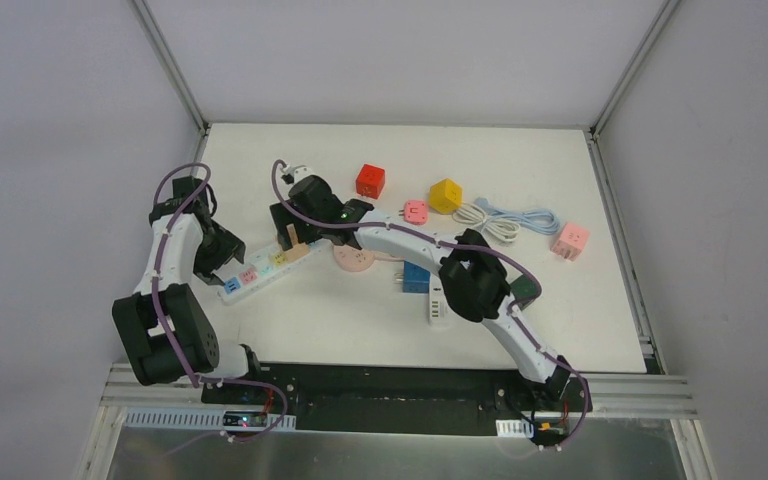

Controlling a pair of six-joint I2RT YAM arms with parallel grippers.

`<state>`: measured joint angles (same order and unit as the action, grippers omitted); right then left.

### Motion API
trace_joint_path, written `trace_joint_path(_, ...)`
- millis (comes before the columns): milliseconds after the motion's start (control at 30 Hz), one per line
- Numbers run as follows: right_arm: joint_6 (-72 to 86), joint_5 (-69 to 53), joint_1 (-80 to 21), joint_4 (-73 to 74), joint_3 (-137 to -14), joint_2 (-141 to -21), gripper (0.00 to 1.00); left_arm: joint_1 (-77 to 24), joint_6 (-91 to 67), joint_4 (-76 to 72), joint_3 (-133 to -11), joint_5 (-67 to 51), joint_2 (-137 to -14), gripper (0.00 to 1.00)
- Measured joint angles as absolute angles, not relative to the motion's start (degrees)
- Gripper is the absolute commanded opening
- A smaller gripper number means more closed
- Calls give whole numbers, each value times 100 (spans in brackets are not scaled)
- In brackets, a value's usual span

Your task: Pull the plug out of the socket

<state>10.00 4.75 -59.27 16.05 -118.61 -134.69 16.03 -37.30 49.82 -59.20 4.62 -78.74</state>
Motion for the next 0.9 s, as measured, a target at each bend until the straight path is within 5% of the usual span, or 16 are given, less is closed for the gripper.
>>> trace_joint_path(233,659,746,-6099,1520,-11990,-13581,83,1625,-3734,4757,-5664,519,-7964,51)
trace_joint_path(467,486,840,-6241,1568,-11990,-13743,87,1625,-3734,4624,-5596,497,-8272,49)
trace_joint_path(600,419,884,-6307,1579,-11990,-13786,80,1625,-3734,4541,-5570,451,-8453,48)
trace_joint_path(900,351,1280,-6359,1566,-12027,-13834,9,1625,-3734,4523,-5437,451,-8536,47)
